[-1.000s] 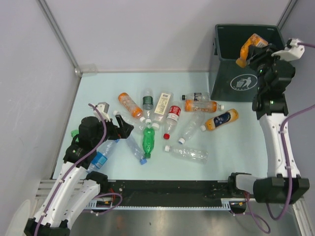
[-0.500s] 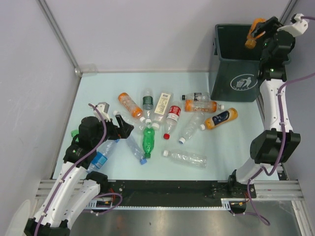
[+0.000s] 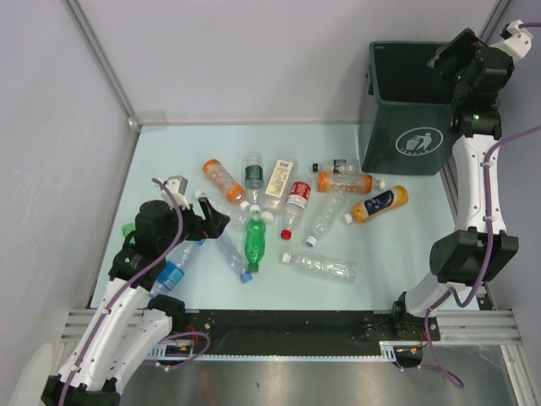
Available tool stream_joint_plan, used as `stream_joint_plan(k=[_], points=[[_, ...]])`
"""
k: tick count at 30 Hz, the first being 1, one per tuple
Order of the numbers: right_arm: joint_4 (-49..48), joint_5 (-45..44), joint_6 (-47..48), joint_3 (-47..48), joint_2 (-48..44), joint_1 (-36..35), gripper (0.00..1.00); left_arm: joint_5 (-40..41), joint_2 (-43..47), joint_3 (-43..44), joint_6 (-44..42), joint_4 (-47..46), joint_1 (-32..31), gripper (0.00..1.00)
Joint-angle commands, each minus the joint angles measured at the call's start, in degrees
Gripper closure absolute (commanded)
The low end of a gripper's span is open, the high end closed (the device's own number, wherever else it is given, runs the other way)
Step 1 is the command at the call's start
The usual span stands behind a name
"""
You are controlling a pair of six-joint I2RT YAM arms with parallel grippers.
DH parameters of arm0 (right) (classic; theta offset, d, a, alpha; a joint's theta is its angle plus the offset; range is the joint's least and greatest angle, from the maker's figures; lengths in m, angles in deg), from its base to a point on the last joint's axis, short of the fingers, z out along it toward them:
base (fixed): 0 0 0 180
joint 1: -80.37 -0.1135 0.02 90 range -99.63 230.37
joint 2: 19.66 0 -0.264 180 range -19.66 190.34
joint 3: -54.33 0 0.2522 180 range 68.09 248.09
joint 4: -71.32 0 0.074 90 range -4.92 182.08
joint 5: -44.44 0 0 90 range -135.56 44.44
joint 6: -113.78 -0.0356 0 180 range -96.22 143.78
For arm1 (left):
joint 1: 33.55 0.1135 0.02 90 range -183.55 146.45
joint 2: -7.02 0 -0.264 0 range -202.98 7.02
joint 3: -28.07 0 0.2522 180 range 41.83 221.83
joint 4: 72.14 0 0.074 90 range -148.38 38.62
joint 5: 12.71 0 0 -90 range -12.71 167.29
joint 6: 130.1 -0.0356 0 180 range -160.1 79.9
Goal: Put the plastic bottles in the bin
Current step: Place the plastic bottle in the trash bin.
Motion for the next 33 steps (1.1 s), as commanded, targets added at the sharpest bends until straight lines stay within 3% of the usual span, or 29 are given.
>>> stream_joint_plan(k=[1, 12, 21, 25, 33], points=[[4.33, 4.62, -2.13, -2.67, -8.22, 0.08, 0.0, -0.88, 0.46, 0.13, -0.46, -1.01, 0.52, 0.0], [10.66, 8.15, -0.55, -22.71, -22.81, -8.18, 0.0, -0.18, 0.63, 0.13, -0.46, -0.74, 0.6, 0.0], [13.48, -0.98, -0.02, -33.61, -26.25, -26.98, 0.01, 4.57, -2.7, 0.48, 0.24, 2.68, 0.6, 0.0], [12.43, -3.44, -2.92, -38.61, -26.69, -32.86, 0.03, 9.66, -4.2, -0.13, 6.2, 5.41, 0.43, 0.02], [11.2, -4.59, -7.41, -46.0, -30.19, -39.73, 0.05, 11.78, -4.46, -9.26, 15.53, -2.14, -0.54, 0.1]])
